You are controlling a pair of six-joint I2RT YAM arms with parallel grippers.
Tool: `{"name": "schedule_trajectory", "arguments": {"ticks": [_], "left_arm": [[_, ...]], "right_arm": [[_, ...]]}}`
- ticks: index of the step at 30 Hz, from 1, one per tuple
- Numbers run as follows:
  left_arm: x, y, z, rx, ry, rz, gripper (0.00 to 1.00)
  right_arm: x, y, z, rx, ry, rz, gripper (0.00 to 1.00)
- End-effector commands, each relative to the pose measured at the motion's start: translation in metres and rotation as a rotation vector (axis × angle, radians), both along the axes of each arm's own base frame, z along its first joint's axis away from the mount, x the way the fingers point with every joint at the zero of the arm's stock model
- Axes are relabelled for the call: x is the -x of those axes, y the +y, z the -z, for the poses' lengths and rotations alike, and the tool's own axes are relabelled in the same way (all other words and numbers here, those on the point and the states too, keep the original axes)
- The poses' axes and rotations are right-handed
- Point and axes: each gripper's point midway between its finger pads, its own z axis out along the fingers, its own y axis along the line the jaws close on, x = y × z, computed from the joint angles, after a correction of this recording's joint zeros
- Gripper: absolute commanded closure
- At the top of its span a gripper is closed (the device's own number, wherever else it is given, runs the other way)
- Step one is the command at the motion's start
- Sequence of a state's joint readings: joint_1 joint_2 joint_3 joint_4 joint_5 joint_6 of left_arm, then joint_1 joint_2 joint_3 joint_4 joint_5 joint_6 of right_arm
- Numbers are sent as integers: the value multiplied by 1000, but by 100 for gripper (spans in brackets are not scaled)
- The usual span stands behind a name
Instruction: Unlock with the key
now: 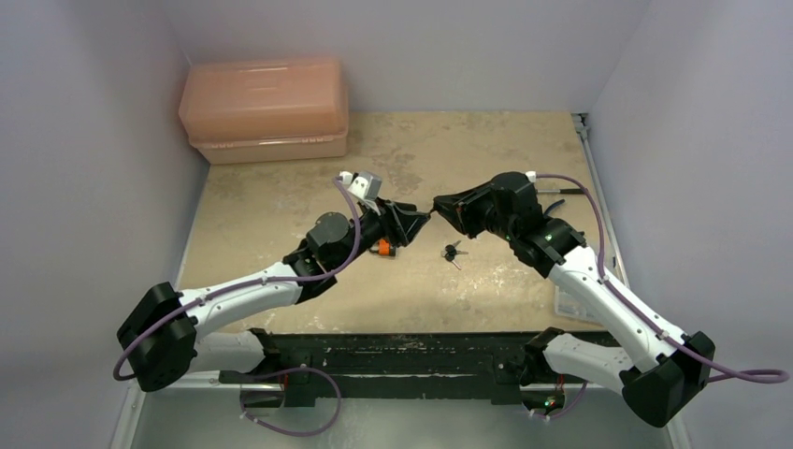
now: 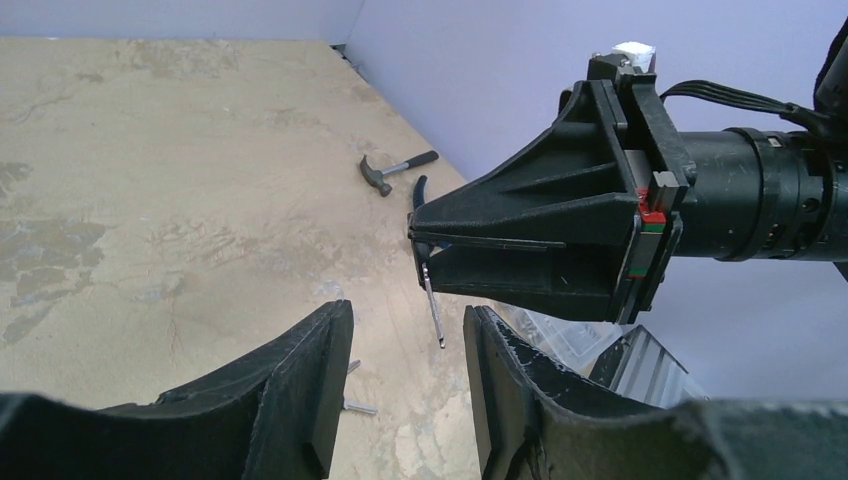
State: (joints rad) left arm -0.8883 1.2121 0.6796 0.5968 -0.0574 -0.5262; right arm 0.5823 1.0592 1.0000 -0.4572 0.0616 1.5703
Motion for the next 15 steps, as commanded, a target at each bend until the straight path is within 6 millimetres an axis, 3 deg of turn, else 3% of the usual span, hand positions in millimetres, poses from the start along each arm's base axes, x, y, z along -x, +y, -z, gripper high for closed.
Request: {"name": "schedule_trajectory", "arguments": {"ticks": [1,7,12,15], "left_arm": [[-2,-10,-25,42,-65,15,52],[-7,-18,-29,36,-81,21,64],[-17,-25,-26,-2,-53,3,100],[-20,-29,-23,-26,-36,5,100]], "right_arm": [[-2,-3,-26,-22,-63,17,97],[-1,-2,-28,-24,-72,4,99],[1,0,-29,-39,-81,-8,99],[2,2,-27,-49,-84,-14,99]]}}
